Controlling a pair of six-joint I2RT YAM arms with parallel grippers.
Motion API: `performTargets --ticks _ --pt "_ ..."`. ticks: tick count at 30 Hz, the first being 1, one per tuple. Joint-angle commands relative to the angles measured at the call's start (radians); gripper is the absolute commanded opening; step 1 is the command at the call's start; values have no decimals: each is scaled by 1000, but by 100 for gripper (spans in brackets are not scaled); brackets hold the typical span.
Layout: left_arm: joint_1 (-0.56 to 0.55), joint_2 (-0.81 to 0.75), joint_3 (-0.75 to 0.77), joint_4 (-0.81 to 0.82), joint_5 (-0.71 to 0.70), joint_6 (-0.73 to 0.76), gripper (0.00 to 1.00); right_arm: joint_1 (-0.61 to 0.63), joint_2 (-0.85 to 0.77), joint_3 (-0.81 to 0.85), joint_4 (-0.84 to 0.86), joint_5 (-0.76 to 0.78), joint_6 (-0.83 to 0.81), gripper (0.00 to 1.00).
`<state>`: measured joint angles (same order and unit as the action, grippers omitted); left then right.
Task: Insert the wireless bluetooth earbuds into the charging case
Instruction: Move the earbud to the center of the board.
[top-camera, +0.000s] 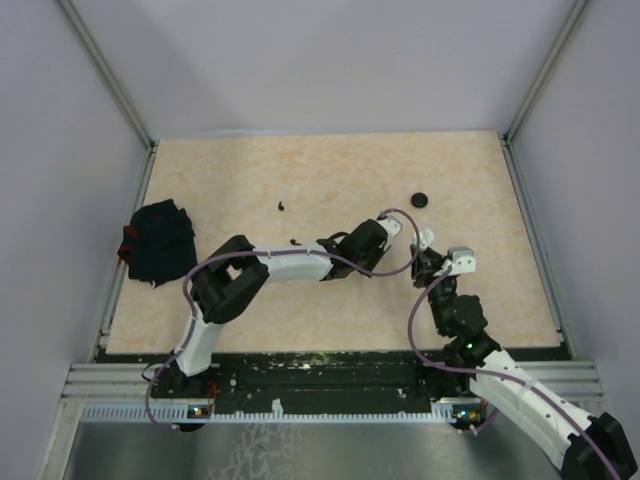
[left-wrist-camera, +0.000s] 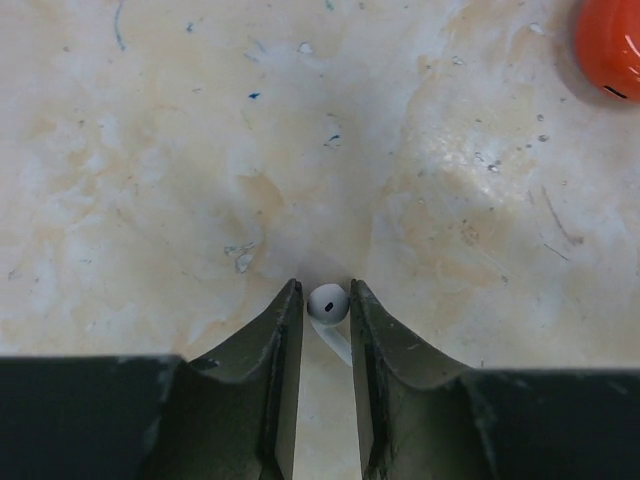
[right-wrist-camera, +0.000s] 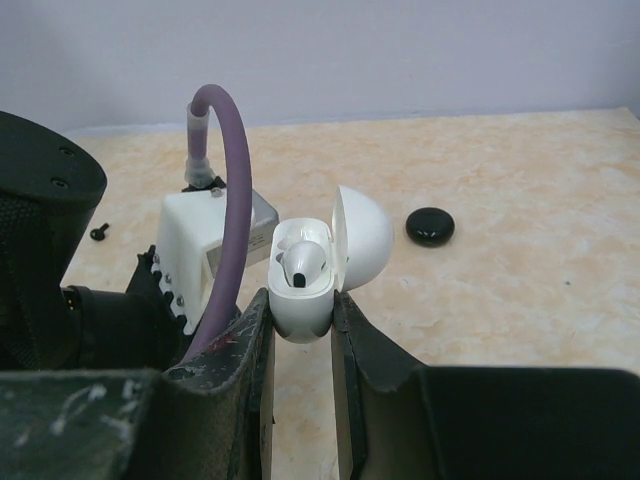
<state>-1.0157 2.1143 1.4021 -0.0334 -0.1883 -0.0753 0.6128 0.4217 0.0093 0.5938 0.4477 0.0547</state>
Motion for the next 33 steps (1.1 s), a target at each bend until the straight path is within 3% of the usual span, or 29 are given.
performTargets --ticks 1,7,16,33 --pt "-1 -42 -61 -103 -128 -19 28 2 27 34 83 -26 -1 0" --pt "39 -175 -232 -120 -162 -56 22 1 99 44 135 -93 -8 0" --pt "116 -372 -432 -152 -137 -92 25 2 272 39 302 -248 -14 0" --pt "183 -403 -387 -336 -128 -254 38 2 371 11 426 -311 -11 0"
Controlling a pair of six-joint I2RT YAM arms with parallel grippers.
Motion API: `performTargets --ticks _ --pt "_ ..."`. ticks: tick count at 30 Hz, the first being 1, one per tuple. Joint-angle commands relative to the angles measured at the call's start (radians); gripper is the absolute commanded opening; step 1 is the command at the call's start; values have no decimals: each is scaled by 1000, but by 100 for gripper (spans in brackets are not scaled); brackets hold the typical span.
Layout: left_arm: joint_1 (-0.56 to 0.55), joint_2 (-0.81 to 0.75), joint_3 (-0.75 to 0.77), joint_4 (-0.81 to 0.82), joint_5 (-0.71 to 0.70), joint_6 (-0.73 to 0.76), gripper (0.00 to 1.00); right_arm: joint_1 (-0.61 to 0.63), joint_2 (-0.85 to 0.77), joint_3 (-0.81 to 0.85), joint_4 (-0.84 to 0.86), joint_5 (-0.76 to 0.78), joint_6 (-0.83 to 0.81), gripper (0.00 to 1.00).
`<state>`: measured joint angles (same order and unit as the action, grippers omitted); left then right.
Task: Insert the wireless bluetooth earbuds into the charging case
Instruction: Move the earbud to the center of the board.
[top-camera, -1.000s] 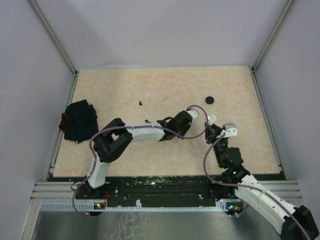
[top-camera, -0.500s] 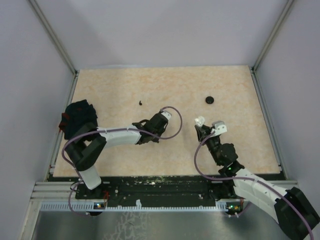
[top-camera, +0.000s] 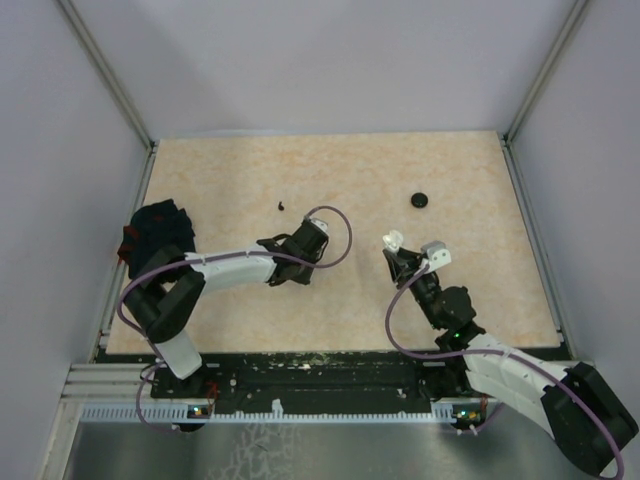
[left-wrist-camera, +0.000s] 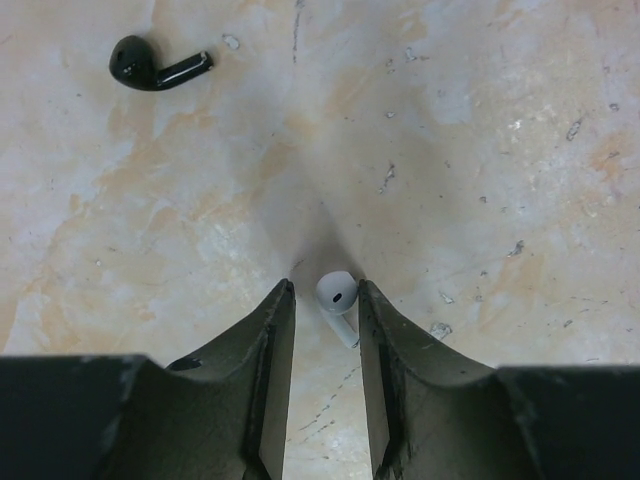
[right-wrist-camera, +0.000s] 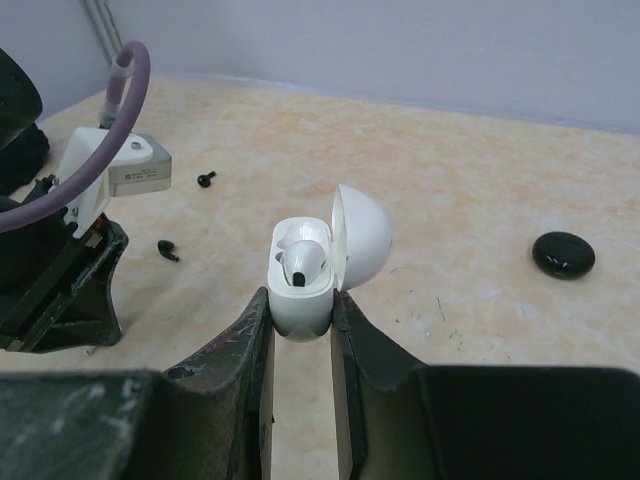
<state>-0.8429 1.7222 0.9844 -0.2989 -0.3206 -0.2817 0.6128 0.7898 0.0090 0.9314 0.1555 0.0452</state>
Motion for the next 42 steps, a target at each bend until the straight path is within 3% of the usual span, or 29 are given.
performTargets --ticks 1,26,37,42 --pt "12 -10 32 -70 6 -49 38 2 4 10 90 -20 -1 0" --pt "59 36 61 -112 83 -76 35 2 -9 -4 98 -27 13 0" --pt "64 42 62 -121 97 -66 26 2 -5 -3 99 -33 11 0" --pt "64 18 62 -140 107 -70 33 2 3 -3 105 -38 12 0"
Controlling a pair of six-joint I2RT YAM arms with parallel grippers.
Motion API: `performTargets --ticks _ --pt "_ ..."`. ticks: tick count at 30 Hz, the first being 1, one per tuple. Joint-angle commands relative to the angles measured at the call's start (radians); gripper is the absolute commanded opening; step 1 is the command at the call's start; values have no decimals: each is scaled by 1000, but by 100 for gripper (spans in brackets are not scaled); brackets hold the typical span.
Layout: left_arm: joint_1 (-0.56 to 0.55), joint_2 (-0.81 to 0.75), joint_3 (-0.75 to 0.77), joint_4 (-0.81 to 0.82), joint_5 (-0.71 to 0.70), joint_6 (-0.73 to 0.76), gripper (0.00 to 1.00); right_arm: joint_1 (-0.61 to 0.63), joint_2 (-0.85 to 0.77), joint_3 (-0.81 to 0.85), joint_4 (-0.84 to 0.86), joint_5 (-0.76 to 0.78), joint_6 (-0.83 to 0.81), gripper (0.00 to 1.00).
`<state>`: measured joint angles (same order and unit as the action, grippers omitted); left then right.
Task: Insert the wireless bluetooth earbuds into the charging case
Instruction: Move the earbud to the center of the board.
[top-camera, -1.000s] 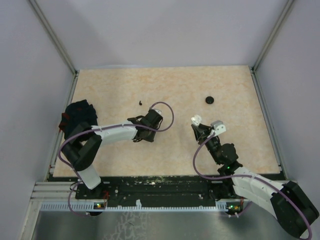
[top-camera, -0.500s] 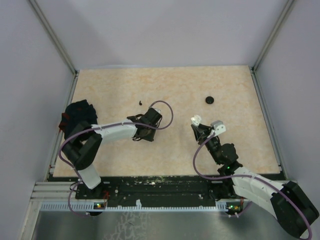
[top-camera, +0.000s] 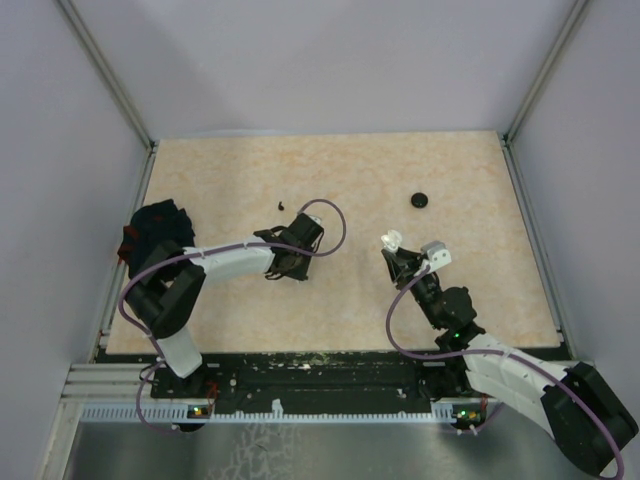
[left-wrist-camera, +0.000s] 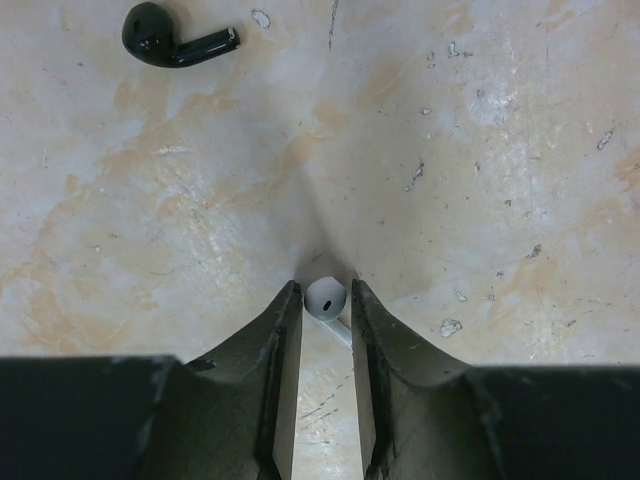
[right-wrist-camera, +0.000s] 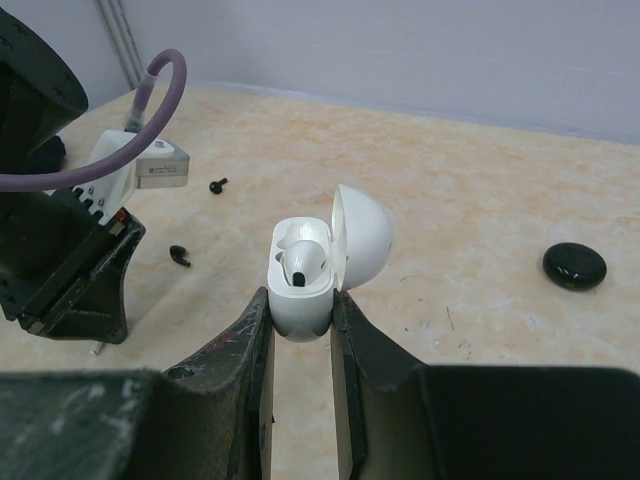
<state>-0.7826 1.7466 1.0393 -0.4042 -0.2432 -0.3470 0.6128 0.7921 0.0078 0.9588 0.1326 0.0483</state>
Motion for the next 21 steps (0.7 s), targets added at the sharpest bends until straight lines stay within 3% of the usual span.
performTargets --ticks 1,21 --pt "4 -7 10 -41 32 -6 34 2 1 -2 77 -15 8 0" --pt "17 22 21 -55 27 40 30 2 25 0 93 -27 8 0"
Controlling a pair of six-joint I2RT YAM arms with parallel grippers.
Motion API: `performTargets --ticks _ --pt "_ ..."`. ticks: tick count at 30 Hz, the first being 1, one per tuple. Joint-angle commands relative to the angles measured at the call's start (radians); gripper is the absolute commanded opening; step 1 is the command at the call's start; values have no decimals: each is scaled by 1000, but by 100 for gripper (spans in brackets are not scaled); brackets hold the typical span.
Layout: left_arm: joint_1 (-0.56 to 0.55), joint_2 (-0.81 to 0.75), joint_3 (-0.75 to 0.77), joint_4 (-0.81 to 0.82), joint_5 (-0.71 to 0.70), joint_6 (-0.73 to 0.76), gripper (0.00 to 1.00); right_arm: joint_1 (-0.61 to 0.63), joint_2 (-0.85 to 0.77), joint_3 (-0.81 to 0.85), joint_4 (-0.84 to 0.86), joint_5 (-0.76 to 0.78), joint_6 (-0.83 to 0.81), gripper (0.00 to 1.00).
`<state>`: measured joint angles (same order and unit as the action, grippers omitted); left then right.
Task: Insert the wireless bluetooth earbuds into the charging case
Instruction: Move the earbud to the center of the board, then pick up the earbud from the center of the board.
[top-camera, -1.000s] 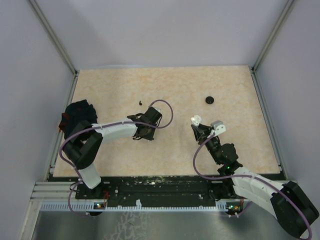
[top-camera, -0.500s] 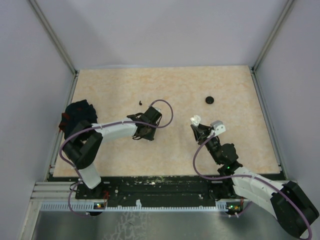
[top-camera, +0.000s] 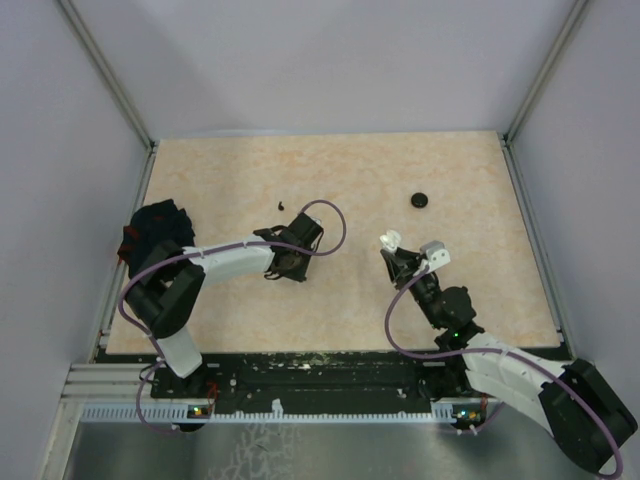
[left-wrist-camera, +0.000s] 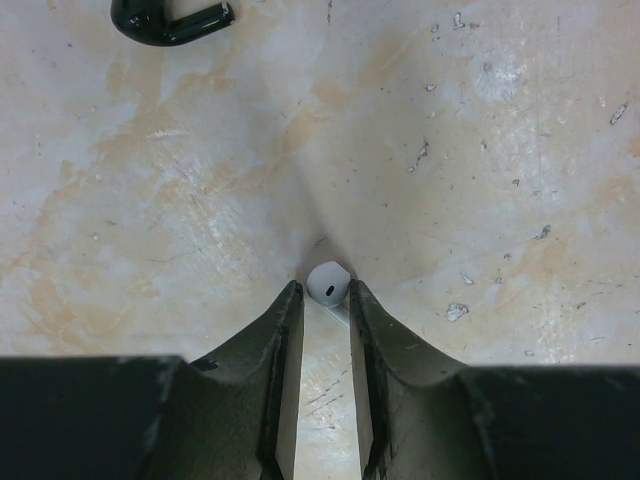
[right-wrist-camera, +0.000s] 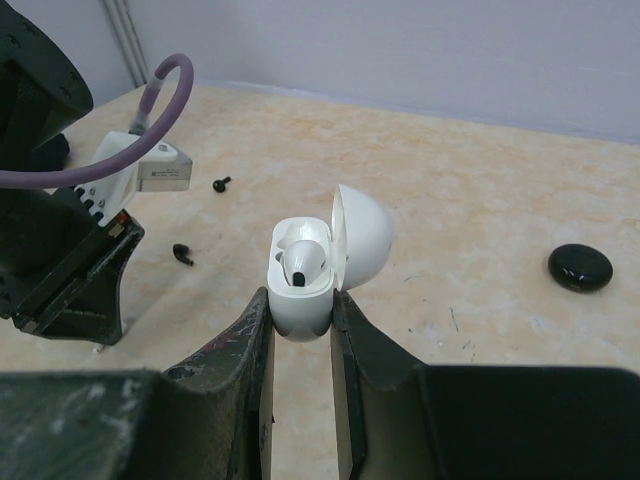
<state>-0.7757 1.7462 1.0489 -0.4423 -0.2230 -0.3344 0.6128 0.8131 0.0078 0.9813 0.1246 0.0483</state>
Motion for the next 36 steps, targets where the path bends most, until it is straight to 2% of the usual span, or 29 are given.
performTargets --ticks 1,18,24,36 --pt "11 26 12 -11 9 30 30 2 4 0 71 -19 8 0" --pt "19 42 11 -10 43 54 28 2 6 1 66 -30 5 0" --pt "20 13 12 -32 44 49 33 2 8 1 68 -35 4 0" --pt "29 12 8 -44 82 84 31 2 6 1 64 -39 4 0"
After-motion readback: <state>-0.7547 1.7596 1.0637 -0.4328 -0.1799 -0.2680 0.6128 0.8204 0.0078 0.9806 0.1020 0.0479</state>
